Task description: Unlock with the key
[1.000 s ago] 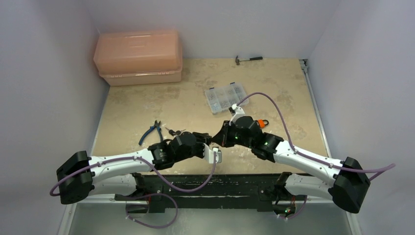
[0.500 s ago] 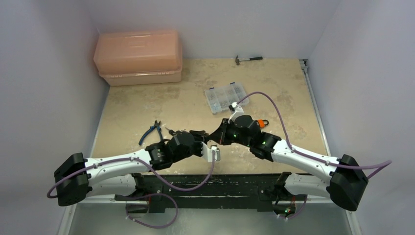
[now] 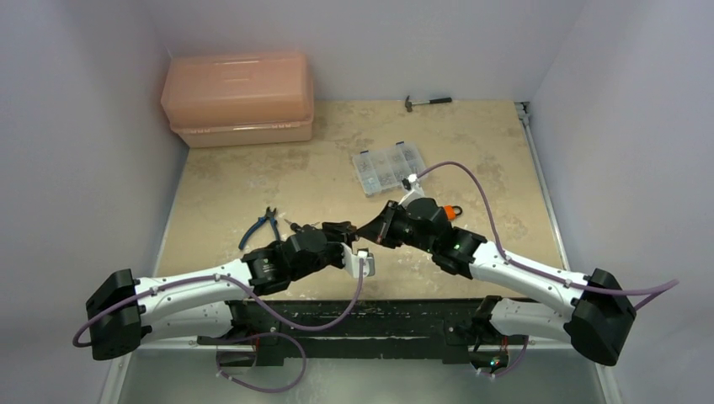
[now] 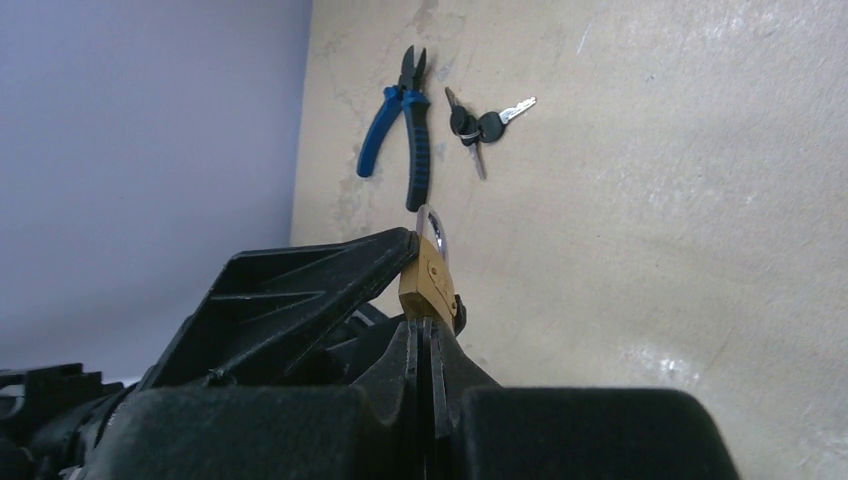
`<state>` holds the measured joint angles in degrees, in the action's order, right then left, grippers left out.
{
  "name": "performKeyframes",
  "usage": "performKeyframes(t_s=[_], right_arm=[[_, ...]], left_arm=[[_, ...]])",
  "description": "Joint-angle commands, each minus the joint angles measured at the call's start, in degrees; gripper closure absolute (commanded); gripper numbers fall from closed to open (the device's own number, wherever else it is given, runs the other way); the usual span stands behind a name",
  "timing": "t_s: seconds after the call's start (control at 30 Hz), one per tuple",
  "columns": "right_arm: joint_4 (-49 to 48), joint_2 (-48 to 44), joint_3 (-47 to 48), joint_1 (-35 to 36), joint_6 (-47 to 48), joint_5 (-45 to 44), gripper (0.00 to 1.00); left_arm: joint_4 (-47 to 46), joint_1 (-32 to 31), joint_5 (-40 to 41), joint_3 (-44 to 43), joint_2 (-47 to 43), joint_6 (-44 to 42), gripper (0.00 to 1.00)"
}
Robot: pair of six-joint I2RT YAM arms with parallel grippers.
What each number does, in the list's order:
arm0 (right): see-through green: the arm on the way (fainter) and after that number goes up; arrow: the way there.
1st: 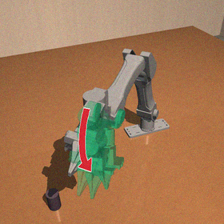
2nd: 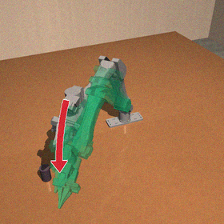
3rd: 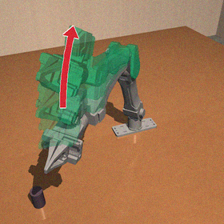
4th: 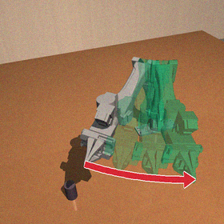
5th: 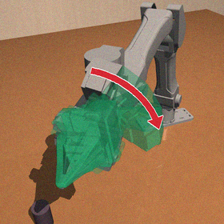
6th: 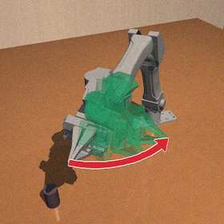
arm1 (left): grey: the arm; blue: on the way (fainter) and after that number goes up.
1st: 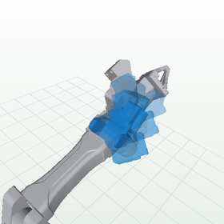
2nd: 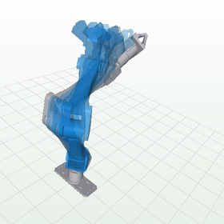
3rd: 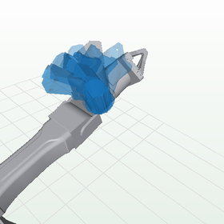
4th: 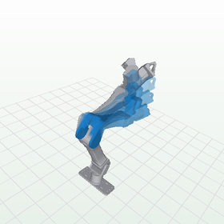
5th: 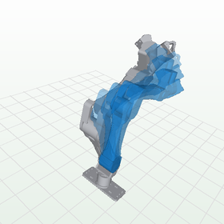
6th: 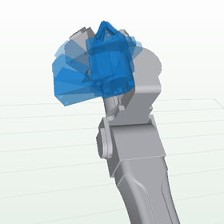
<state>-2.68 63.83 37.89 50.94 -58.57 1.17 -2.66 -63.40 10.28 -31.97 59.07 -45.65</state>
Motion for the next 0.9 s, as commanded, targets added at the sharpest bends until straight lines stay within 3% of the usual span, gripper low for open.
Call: performKeyframes(t_s=[0.0, 0.43, 0.87], right_arm=[[-2.8, -0.4, -1.7, 0.0, -7.4, -0.9, 1.0], [-4.4, 0.0, -3.2, 0.0, -13.8, 0.5, 1.0], [-1.6, -5.5, -8.1, -0.1, -29.4, -2.0, 1.0]], left_arm=[[-14.8, -0.9, -5.1, -1.5, -2.9, -0.9, 1.0], [-16.4, -0.9, -5.1, -0.6, -4.3, -1.2, 1.0], [-22.0, -0.9, -5.2, 2.2, -6.6, -1.1, 1.0]])
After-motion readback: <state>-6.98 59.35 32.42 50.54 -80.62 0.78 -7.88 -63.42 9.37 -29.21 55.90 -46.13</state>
